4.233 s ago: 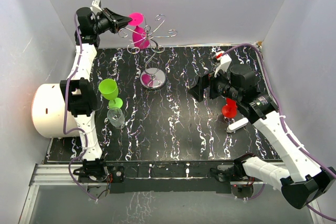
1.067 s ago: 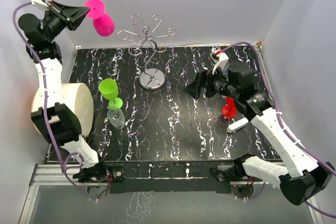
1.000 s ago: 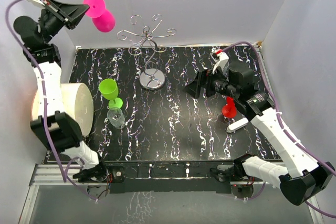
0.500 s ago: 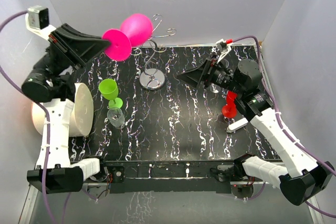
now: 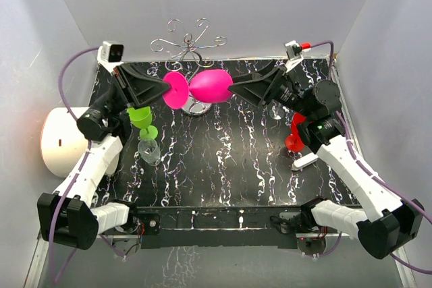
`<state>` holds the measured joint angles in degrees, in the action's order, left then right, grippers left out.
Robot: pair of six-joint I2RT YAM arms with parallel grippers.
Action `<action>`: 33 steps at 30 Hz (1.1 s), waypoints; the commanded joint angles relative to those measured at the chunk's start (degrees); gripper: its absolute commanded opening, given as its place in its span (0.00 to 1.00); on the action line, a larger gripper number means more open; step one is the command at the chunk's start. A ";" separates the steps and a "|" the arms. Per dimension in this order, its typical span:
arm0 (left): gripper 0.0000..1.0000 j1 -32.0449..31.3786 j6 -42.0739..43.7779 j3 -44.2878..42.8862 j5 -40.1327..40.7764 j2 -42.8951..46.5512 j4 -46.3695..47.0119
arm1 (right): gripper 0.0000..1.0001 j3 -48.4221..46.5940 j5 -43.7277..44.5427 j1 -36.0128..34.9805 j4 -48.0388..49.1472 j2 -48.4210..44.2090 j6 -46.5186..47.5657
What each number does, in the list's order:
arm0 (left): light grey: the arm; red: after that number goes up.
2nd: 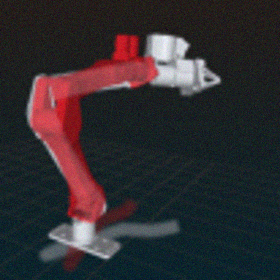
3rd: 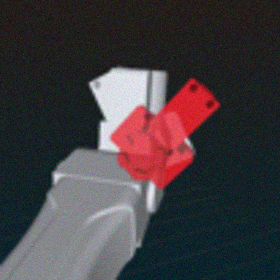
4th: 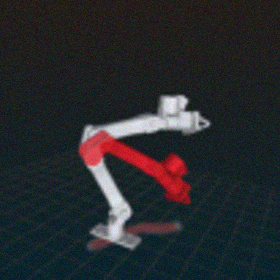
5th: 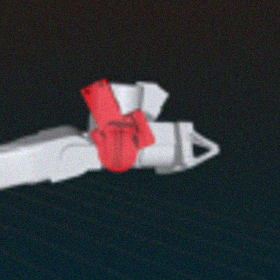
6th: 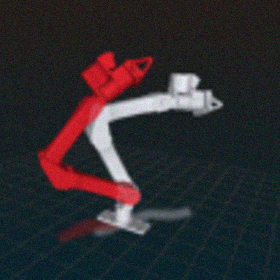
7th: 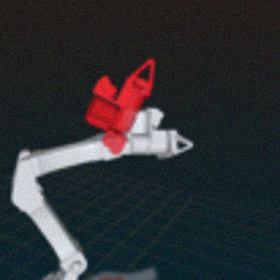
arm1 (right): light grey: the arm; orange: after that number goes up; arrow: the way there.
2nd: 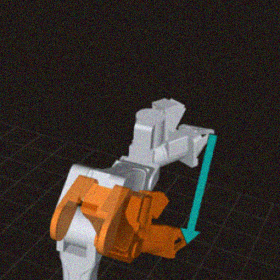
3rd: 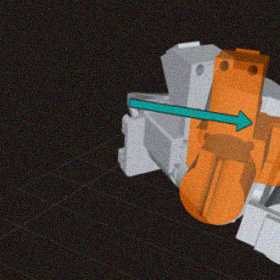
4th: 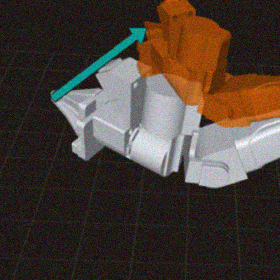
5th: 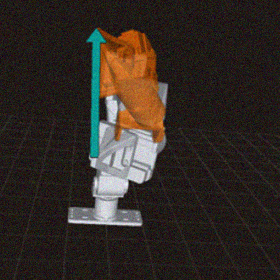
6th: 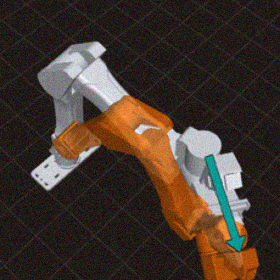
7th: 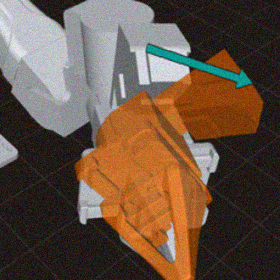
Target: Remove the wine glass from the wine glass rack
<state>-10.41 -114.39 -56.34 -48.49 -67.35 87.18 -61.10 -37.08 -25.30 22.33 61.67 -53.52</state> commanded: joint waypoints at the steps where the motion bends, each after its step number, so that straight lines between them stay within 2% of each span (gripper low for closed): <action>1: 0.00 -6.10 3.60 3.24 4.13 2.69 7.13 | 0.98 1.07 -1.40 -0.19 7.57 0.95 -4.28; 3: 0.00 -8.75 5.86 4.24 4.34 2.69 6.29 | 0.98 1.50 -2.41 -0.14 8.88 1.30 -5.59; 7: 0.00 -11.21 8.84 4.62 3.42 2.07 5.31 | 0.84 3.69 -5.34 -0.19 15.03 1.11 -11.26; 10: 0.00 -11.30 9.50 5.57 3.31 1.61 5.40 | 0.81 7.36 -6.07 -0.19 21.37 -0.57 -16.49; 14: 0.00 -11.29 8.84 6.41 4.12 0.62 7.45 | 0.83 9.49 -5.95 -0.19 20.19 -4.17 -18.31; 17: 0.00 -11.34 8.82 6.29 4.23 0.17 7.93 | 0.97 9.98 -5.14 -0.19 16.34 -6.70 -17.14; 20: 0.00 -11.31 9.01 6.39 3.87 -0.14 7.88 | 0.96 10.30 -4.52 -0.19 14.83 -8.16 -17.42; 22: 0.00 -11.29 8.91 6.61 3.72 -0.42 8.42 | 0.90 11.21 -4.54 -0.19 16.42 -8.53 -19.56; 26: 0.00 -11.29 7.97 7.33 4.45 -1.47 10.70 | 0.72 14.43 -4.08 -0.14 27.58 -7.83 -27.99; 29: 0.00 -11.29 6.92 7.69 4.97 -2.87 12.28 | 0.47 15.09 -3.80 -0.15 35.01 -6.83 -32.58; 33: 0.00 -11.29 7.48 9.78 4.36 -3.31 11.81 | 0.16 14.08 -4.26 -0.19 35.41 -6.63 -32.11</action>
<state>-21.71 -109.12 -48.45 -43.92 -69.95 90.98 -45.15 -41.32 -25.02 48.21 56.23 -82.54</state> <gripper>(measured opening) 0.029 0.267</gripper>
